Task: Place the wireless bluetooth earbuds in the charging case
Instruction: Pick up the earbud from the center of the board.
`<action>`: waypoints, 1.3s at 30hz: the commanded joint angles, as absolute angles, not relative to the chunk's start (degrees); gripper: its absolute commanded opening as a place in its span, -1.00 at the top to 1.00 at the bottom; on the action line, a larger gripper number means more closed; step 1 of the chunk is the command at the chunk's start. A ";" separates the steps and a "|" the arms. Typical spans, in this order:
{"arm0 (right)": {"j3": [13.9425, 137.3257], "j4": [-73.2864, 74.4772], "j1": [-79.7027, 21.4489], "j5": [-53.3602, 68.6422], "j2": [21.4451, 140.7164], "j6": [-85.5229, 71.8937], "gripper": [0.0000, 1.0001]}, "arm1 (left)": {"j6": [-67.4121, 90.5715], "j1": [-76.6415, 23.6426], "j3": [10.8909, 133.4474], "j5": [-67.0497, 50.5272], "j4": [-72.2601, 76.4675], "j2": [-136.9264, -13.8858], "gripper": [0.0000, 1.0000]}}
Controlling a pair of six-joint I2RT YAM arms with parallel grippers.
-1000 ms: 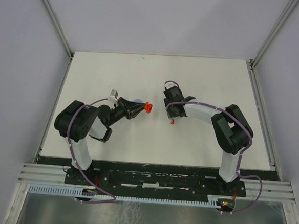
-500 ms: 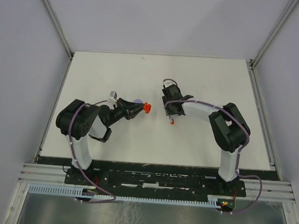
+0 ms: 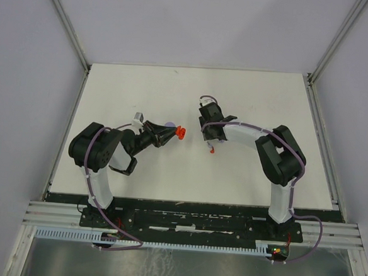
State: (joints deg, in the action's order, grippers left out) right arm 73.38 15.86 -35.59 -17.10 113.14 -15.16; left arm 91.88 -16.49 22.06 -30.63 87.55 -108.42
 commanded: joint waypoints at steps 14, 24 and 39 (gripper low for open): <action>75.42 15.73 -33.91 -15.98 114.39 -14.67 0.06 | 93.25 -16.22 21.88 -31.90 99.06 -108.54 0.94; 75.18 15.89 -33.91 -13.07 114.35 -14.24 0.02 | 93.34 -16.17 21.88 -31.89 99.12 -108.63 0.94; 74.91 16.47 -33.86 -13.48 114.67 -13.97 0.10 | 93.43 -16.17 21.88 -31.99 99.11 -108.54 0.94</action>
State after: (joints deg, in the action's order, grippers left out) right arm 73.82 15.57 -33.98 -13.50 113.43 -14.52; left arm 91.90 -16.47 21.98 -30.63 87.55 -108.42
